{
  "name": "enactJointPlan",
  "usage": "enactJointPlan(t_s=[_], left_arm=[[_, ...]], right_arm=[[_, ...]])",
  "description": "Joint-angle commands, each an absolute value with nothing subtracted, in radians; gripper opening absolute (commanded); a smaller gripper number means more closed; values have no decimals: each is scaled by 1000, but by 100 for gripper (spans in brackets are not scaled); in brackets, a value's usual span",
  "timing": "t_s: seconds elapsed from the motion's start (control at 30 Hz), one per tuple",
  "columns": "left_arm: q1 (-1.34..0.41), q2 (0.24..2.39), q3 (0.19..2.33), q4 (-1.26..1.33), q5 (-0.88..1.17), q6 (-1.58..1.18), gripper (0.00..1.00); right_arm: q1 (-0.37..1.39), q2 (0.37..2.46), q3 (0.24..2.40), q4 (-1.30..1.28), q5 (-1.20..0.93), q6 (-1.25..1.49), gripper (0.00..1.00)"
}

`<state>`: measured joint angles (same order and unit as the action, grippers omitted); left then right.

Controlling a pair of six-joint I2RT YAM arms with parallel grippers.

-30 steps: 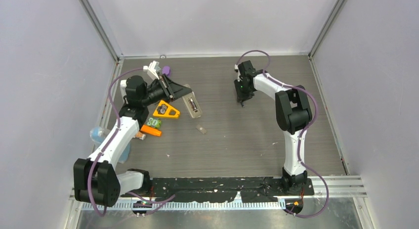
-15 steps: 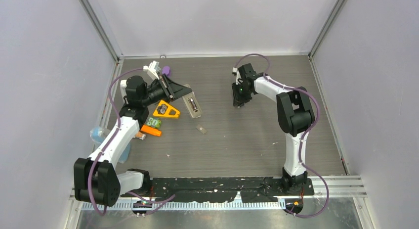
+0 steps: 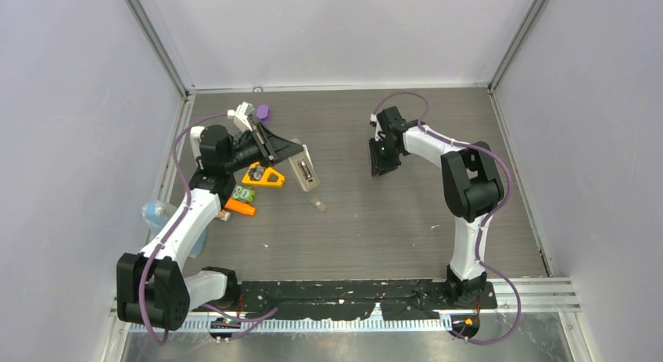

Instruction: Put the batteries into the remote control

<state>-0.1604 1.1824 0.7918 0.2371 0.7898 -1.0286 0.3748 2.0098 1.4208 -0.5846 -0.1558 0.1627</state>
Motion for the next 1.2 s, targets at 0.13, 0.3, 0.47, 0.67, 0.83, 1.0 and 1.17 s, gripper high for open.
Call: enactJointPlan(t_s=[0.13,0.3,0.47,0.67,0.83,1.0,1.17], left_arm=[[-153,1142,769,301,791,-1040,0],[-153,1141,759,304,788,-1042,0],[-154,1144,758,305,787,-1043,0],[-154,1149,753,308,787,-1044,0],[-153,1147,747,313,788,-1046,0],[-153,1152,747,316,787,-1047,0],[-153,1165,749,329,793,-1054,0]], right_arm=[[387,1841,1400,-609,-43,336,37],[392,1867,1401,-615,104,376,48],[392,1932,1433,-617,146,381,49],[404,2001,1460,-605,133,366,41],[412,2028,1468,-606,141,361,37],[411,2048,1478,-613,168,354,31],[411,2063,1485,-612,179,336,25]])
